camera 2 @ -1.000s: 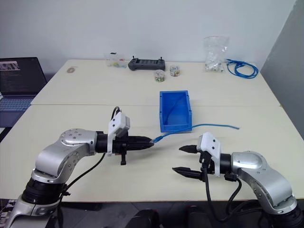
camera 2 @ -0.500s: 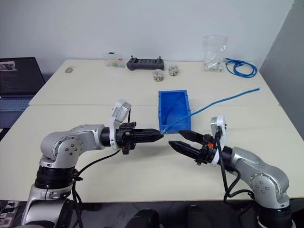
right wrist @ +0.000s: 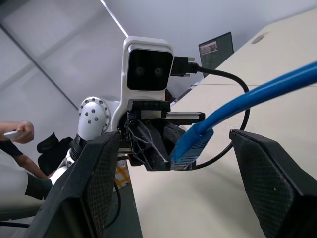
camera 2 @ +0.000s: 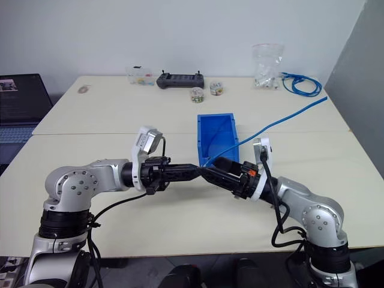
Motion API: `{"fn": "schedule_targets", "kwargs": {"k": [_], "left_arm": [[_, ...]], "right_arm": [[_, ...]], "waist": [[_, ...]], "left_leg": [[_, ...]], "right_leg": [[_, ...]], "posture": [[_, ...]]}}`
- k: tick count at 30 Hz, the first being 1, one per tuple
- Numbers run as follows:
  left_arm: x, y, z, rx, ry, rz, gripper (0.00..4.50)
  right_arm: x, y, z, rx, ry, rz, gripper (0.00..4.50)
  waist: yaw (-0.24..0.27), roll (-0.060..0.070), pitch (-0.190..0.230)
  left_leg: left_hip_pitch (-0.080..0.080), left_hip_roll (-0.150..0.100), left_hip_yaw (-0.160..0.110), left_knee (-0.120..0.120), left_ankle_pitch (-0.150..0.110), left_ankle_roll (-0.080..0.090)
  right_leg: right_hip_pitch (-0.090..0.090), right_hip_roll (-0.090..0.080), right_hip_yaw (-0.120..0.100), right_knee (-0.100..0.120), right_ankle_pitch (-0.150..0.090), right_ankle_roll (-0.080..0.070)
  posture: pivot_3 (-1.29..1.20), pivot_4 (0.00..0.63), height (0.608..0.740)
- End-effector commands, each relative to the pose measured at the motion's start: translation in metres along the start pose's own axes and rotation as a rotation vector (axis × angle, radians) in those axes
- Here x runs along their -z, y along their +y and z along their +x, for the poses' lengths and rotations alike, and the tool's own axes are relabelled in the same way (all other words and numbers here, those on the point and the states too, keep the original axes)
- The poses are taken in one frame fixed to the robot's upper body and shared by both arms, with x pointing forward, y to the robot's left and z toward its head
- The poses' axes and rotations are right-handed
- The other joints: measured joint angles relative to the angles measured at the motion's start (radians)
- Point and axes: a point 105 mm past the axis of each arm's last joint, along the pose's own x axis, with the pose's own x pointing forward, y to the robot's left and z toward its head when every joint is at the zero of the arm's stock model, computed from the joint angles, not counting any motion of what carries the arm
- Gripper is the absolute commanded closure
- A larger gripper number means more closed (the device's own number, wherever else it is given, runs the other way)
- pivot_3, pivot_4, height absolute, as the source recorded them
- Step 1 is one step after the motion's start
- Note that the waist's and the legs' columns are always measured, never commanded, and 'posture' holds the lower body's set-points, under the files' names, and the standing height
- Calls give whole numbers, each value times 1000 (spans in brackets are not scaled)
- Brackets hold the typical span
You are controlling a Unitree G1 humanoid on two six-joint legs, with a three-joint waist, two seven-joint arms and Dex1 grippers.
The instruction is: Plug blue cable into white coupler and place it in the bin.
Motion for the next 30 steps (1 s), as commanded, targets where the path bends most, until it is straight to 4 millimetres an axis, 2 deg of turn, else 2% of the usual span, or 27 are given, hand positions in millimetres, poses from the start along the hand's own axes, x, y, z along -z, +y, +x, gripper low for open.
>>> {"fn": "schedule_targets", "kwargs": {"k": [1,4,5,6,12,20,30], "left_arm": [[-4,-9,-5,1,-12,29,4277],[-1,-9,-7,-7,-4,26,4277],[-1,-10,-7,-8,-2,26,4277],[0,-10,-7,-8,-2,26,4277],[-1,-10,-6,-9,-11,25,4277],[-1,-12,-4,-3,-14,27,4277],[-10,-6,-1,-39,-45,98,4277]], "right_arm": [[-9,8,1,-53,-35,-7,788],[-10,9,1,-59,-40,4,788],[-11,9,1,-61,-39,4,1154],[-11,9,1,-63,-37,5,1264],[-6,12,4,-80,-12,8,2814],[-2,13,6,-94,11,12,4354],[0,17,5,-108,33,12,4424]], "waist": [[0,0,0],[0,0,0],[0,0,0],[0,0,0],[0,0,0],[0,0,0],[0,0,0]], "left_leg": [[0,0,0,0,0,0],[0,0,0,0,0,0],[0,0,1,0,0,0],[0,0,1,0,0,0],[0,0,1,0,0,0],[0,0,1,0,0,0],[-1,0,1,0,0,0]], "right_leg": [[0,0,0,0,0,0],[0,0,0,0,0,0],[0,0,0,0,0,0],[0,0,0,0,0,0],[-1,0,0,0,0,0],[-1,0,0,0,0,0],[-1,0,0,0,0,0]], "posture": [[0,150,740],[0,150,740],[0,150,740],[0,150,740],[0,150,740],[0,150,740],[0,150,740]]}}
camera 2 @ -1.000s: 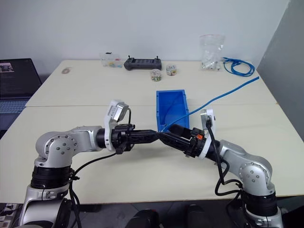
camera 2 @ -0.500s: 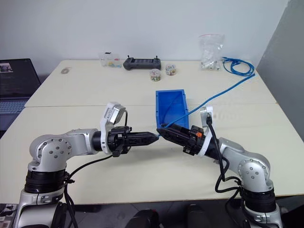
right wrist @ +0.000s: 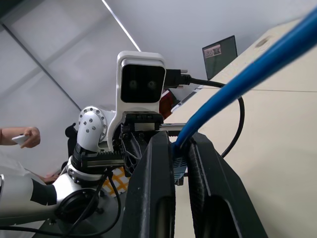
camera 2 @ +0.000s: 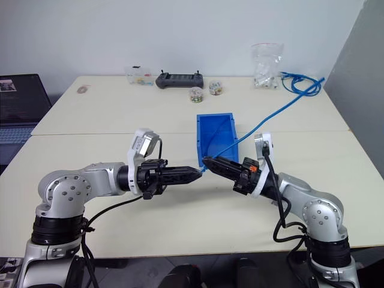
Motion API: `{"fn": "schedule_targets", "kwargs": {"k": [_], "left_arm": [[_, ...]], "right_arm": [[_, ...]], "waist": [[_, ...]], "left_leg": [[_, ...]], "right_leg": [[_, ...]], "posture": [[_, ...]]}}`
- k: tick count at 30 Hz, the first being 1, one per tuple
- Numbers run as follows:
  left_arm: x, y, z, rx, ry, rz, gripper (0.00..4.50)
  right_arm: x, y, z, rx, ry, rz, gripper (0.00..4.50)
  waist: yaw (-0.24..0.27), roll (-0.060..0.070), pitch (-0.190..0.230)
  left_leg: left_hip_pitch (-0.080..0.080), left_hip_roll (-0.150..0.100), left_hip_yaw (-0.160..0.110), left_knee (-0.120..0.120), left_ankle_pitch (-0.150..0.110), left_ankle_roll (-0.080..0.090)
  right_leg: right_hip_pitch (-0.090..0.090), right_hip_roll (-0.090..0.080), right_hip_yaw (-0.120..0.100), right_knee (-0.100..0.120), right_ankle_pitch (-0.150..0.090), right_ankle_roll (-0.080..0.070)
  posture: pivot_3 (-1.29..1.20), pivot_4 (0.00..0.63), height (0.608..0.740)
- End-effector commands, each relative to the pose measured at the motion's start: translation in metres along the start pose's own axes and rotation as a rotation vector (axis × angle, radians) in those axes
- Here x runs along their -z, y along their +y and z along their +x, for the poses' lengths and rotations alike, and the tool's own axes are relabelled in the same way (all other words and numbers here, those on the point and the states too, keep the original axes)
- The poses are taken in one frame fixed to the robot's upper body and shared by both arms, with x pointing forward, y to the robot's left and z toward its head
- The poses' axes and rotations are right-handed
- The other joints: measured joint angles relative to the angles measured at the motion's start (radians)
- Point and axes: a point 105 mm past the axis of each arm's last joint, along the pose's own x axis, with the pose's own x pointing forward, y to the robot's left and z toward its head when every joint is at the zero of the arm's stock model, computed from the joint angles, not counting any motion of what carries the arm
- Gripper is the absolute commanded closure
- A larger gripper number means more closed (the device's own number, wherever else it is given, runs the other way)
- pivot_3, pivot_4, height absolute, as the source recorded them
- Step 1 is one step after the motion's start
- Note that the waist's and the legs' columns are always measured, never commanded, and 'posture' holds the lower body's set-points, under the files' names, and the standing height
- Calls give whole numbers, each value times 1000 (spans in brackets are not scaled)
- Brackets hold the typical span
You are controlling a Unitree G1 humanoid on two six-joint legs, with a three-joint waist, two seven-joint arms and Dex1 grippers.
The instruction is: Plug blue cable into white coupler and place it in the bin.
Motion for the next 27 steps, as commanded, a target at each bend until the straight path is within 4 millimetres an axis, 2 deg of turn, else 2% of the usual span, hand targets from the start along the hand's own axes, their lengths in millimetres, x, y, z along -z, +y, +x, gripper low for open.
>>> {"fn": "schedule_targets", "kwargs": {"k": [1,3,6,17,21,27], "left_arm": [[-15,-1,-2,-16,-45,76,4277],[-15,-2,-2,-13,-42,82,3571],[-13,-4,-2,-2,-29,91,2840],[-4,-12,-17,-15,8,96,786],[-6,-7,-26,-69,-6,92,5],[-10,3,-38,-154,-47,91,0]], "right_arm": [[3,20,7,-103,25,-7,4426],[4,20,7,-102,27,-10,4428],[5,20,7,-95,34,-26,4430],[3,10,6,-55,32,-65,4444],[1,8,5,-53,20,-70,4444],[-1,5,5,-43,5,-77,4445]], "waist": [[0,0,0],[0,0,0],[0,0,0],[0,0,0],[-1,0,0],[0,0,0]], "left_leg": [[0,0,0,0,0,0],[0,0,0,0,0,0],[0,0,0,0,0,0],[0,0,0,0,0,0],[0,0,0,0,0,0],[0,0,0,0,0,0]], "right_leg": [[0,0,0,0,0,0],[0,0,0,0,0,0],[0,0,0,0,0,0],[0,0,0,0,0,0],[0,0,0,0,0,0],[-1,0,0,0,0,0]], "posture": [[0,150,740],[0,150,740],[0,150,740],[0,150,740],[0,150,740],[0,150,740]]}}
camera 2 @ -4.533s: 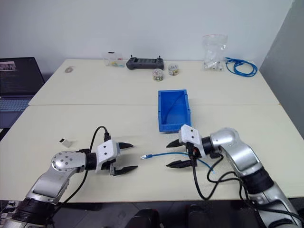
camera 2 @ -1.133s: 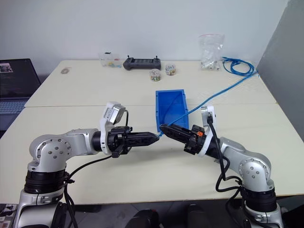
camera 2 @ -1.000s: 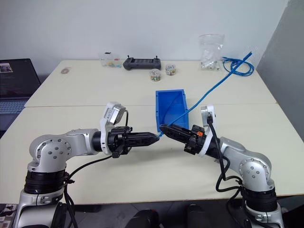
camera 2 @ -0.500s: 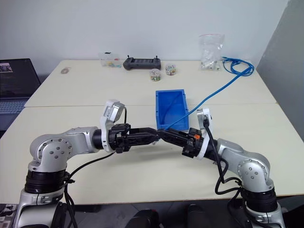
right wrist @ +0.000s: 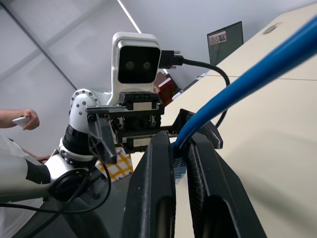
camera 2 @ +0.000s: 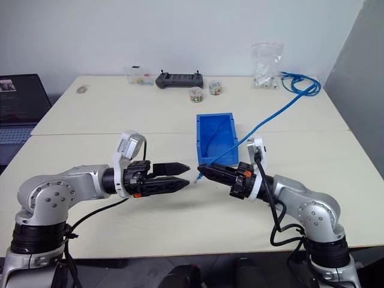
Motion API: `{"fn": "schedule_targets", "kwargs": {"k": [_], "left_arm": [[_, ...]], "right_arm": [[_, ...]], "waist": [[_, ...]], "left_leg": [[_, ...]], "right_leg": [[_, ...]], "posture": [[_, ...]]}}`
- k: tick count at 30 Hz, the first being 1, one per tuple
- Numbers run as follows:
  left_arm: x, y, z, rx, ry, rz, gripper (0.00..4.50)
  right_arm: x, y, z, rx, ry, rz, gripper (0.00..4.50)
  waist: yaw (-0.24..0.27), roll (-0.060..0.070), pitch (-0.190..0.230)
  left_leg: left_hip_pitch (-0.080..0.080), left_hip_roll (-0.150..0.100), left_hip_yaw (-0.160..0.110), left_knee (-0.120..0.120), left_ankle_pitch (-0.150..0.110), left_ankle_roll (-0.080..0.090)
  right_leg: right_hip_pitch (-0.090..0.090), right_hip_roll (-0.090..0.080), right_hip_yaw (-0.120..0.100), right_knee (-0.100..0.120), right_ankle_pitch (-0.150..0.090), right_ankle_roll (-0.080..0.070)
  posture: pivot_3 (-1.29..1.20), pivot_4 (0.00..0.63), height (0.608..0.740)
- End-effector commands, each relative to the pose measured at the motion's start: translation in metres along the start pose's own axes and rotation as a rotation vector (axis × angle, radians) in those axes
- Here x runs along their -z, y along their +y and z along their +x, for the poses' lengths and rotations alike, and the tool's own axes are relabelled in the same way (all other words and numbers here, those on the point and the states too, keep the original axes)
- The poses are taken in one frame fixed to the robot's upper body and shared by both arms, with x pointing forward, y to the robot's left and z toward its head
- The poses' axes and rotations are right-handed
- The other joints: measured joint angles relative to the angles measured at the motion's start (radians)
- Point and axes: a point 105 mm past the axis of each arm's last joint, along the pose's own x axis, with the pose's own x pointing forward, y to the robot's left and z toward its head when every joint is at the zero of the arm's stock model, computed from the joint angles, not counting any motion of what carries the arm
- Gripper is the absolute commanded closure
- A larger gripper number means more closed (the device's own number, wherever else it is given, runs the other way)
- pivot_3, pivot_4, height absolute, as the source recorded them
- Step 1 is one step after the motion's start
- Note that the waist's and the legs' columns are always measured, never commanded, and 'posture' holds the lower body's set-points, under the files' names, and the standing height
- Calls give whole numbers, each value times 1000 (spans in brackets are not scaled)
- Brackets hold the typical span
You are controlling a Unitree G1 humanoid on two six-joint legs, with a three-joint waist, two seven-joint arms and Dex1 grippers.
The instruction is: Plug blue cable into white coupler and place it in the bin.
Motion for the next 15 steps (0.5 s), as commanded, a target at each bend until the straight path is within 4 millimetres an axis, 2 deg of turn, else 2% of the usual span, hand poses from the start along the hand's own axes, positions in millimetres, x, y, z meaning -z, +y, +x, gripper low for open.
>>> {"fn": "schedule_targets", "kwargs": {"k": [1,6,11,14,15], "left_arm": [[-8,3,-11,-45,-42,42,0],[2,13,-25,-160,-37,98,0],[20,20,-32,-277,-31,131,0],[28,36,-36,-457,-72,181,0],[30,47,-41,-574,-87,217,0]], "right_arm": [[-10,4,0,-23,-37,-38,4445],[-16,-5,-2,20,-69,-51,4446],[-20,-14,-5,64,-79,-89,4446],[-18,-17,-5,78,-66,-107,4446],[-17,-18,-5,80,-61,-110,4446]], "waist": [[0,0,0],[-1,0,0],[0,1,0],[2,1,0],[3,1,0]], "left_leg": [[0,0,0,0,0,0],[0,0,0,0,0,0],[0,0,0,0,0,0],[0,0,0,0,0,0],[0,0,0,0,0,0]], "right_leg": [[0,0,0,0,0,0],[0,0,0,0,0,0],[0,0,1,0,0,0],[0,0,1,-1,0,0],[0,0,0,-1,0,0]], "posture": [[0,150,740],[0,150,740],[0,150,740],[0,150,740],[0,150,740]]}}
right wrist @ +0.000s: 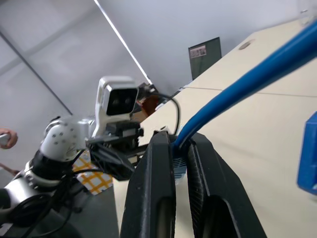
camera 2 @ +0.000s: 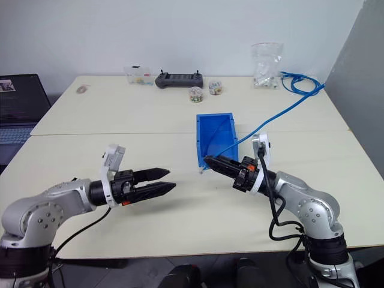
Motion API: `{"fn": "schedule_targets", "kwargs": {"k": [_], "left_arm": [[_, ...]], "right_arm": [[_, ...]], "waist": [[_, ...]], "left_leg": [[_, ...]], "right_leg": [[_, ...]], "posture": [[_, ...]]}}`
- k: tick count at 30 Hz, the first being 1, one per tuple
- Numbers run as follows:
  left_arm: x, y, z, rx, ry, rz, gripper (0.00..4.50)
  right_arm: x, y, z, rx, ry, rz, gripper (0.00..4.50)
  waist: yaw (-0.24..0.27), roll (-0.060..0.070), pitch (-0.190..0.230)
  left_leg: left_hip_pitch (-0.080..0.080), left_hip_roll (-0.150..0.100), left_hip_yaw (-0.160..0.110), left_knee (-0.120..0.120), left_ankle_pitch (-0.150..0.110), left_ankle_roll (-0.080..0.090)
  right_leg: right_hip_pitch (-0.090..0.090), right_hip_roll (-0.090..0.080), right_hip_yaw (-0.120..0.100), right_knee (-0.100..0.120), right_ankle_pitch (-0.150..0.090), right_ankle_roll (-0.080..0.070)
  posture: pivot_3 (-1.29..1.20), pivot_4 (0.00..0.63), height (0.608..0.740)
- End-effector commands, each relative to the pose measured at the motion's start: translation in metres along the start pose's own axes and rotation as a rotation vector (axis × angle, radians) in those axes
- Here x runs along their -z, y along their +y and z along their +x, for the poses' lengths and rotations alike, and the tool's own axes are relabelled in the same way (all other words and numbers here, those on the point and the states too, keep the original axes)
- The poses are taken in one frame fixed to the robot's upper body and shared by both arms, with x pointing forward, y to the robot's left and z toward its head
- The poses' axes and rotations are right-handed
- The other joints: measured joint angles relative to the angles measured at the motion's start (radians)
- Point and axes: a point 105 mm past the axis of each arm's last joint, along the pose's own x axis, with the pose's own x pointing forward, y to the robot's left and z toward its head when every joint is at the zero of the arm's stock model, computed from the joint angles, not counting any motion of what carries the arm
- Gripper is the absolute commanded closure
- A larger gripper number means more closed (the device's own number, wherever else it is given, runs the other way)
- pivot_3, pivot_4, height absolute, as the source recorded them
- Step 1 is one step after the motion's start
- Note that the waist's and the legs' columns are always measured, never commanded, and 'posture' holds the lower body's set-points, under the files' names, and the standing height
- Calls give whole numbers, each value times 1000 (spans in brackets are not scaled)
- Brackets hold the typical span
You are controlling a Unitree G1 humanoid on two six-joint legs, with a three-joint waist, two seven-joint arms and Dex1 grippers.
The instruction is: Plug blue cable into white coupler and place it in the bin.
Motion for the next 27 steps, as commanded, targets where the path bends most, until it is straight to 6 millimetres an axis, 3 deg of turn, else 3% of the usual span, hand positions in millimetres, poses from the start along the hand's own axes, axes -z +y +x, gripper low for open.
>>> {"fn": "schedule_targets", "kwargs": {"k": [1,5,7,13,19,27], "left_arm": [[-2,28,-4,-354,-93,151,0],[12,54,-27,-791,-166,202,0],[26,68,-52,-1041,-224,106,0],[58,78,-92,-1482,-285,-80,0],[56,91,-124,-1741,-388,-189,0],[44,119,-122,-1762,-399,-257,0]], "right_arm": [[-7,0,0,-5,-14,-60,4446],[1,-1,0,-5,17,-64,4446],[4,-2,1,-5,28,-66,4446],[5,-4,3,-21,51,-76,4446],[2,-6,5,-29,52,-84,4446],[1,-3,7,-39,48,-93,4446]], "waist": [[2,0,0],[2,0,0],[3,0,0],[20,-2,0],[26,-4,-1],[26,-5,-2]], "left_leg": [[0,0,0,0,0,0],[0,0,1,0,0,0],[0,0,1,0,0,0],[-1,0,0,1,0,0],[-1,-1,0,1,0,0],[-1,-1,1,1,0,0]], "right_leg": [[0,0,0,0,0,0],[0,0,1,0,0,0],[0,0,1,0,0,0],[0,0,-1,0,1,1],[1,0,-1,0,1,1],[1,0,-1,0,1,1]], "posture": [[0,150,740],[0,150,740],[0,150,740],[0,150,740],[0,150,740],[0,150,740]]}}
